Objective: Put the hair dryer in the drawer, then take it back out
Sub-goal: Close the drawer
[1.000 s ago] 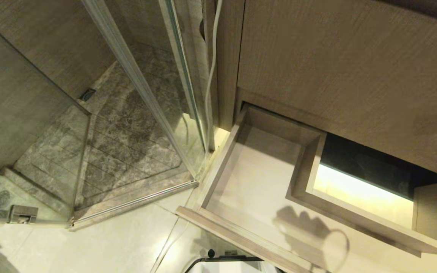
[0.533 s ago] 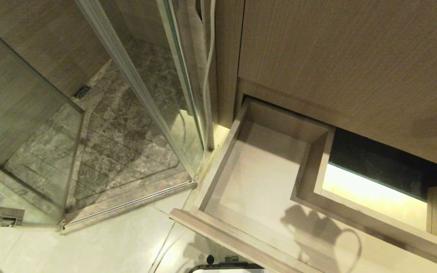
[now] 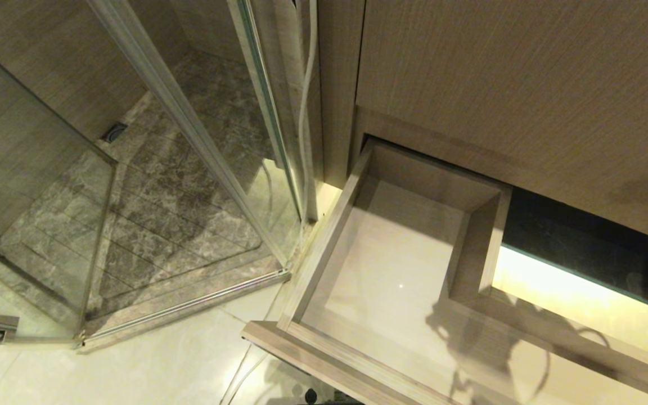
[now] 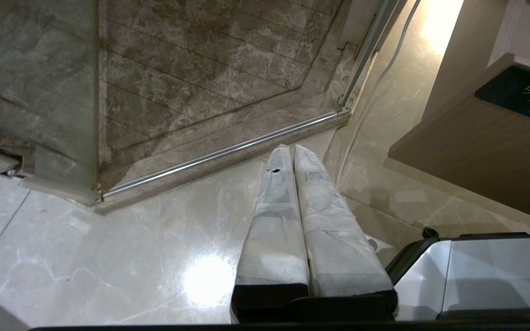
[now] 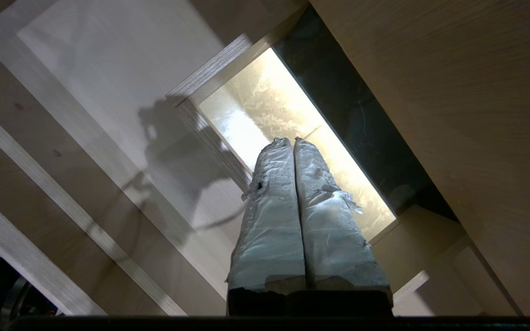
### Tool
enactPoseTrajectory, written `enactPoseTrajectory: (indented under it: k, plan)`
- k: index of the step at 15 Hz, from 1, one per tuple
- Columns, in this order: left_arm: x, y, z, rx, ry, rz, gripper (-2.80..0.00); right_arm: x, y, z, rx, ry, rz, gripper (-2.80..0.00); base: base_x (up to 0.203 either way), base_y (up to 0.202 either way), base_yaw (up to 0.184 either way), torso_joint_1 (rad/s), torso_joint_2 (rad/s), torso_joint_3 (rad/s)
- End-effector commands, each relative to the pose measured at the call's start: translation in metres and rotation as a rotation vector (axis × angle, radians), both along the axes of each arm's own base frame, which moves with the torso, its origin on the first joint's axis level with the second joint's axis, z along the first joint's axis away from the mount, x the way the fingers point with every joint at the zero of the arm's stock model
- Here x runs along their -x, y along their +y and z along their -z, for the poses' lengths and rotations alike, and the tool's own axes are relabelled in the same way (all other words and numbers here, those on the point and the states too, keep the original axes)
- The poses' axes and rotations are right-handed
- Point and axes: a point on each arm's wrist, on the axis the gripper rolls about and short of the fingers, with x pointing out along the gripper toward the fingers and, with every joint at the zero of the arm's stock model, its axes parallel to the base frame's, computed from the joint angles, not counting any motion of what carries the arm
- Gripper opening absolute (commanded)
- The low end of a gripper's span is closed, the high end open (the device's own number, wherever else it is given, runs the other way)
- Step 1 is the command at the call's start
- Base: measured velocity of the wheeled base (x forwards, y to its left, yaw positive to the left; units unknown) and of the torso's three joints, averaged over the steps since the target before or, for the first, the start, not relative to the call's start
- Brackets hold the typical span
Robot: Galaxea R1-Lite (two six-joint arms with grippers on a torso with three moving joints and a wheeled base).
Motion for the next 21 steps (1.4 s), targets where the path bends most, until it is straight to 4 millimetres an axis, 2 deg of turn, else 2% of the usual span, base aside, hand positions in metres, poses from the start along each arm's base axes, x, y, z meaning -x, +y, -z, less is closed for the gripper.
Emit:
enactPoseTrajectory:
  k: [1,6,21]
  plan:
    - [-0.0001,0.0,0.0001,0.0,0.002,0.0,-2.8,0.0003,0.0,0.0003,0.003,0.002,-0.002,-2.8,0.0,0.0,0.0,0.086,0.04,0.125]
    - [-0.0001,0.0,0.0,0.0,0.002,0.0,-2.8,0.0069,-0.0003,0.0074,0.003,0.027,-0.002,-2.8,0.0,0.0,0.0,0.03,0.02,0.043]
    - [-0.0001,0.0,0.0,0.0,0.002,0.0,-2.8,0.0057,-0.0002,0.0099,0.005,0.042,-0.002,-2.8,0.0,0.0,0.0,0.002,0.0,0.008]
